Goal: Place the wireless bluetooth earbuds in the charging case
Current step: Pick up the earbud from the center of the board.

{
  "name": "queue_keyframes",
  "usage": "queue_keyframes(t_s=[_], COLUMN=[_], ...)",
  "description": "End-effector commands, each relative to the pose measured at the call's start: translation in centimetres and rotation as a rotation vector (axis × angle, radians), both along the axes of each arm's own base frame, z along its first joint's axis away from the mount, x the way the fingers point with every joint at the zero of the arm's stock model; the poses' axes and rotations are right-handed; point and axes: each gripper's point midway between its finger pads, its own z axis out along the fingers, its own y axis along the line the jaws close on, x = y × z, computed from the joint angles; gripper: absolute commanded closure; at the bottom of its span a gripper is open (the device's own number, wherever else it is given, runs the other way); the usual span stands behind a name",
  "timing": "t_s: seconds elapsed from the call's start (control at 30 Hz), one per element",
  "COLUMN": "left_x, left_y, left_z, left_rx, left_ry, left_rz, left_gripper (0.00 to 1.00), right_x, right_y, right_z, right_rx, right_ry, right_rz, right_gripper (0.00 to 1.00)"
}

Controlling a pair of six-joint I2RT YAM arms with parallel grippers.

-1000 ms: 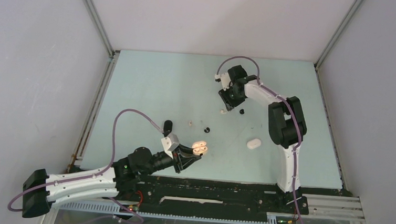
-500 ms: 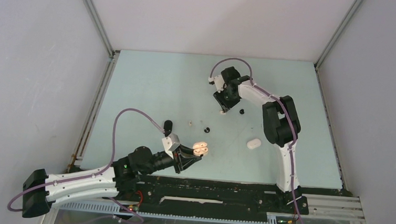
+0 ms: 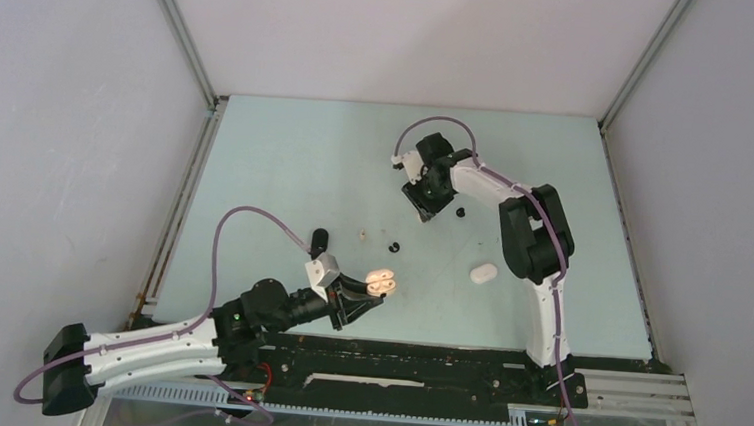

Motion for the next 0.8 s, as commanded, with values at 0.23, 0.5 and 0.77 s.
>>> queue_keyframes(t_s=[0.23, 0.5, 0.77], left_x=[-0.2, -0.2, -0.2], left_y=[0.3, -0.2, -0.3], left_z=[2.1, 1.9, 1.7], left_rx=[-0.068, -0.054, -0.046], left_ry=[-0.008, -0.008, -0.009], left_rz=[0.002, -0.007, -0.01], left_gripper=[1.0, 1.0, 1.0], right_x=[0.0, 0.2, 0.3], right_y=[1.8, 1.9, 2.2], right_z=[-0.1, -0.4, -0.5], right_rx=[-0.037, -0.038, -0.035], right_ry=[-0.023, -0.018, -0.011], right_rz=[0.061, 0.069, 0.08], right_gripper=[0.56, 0.66, 0.74])
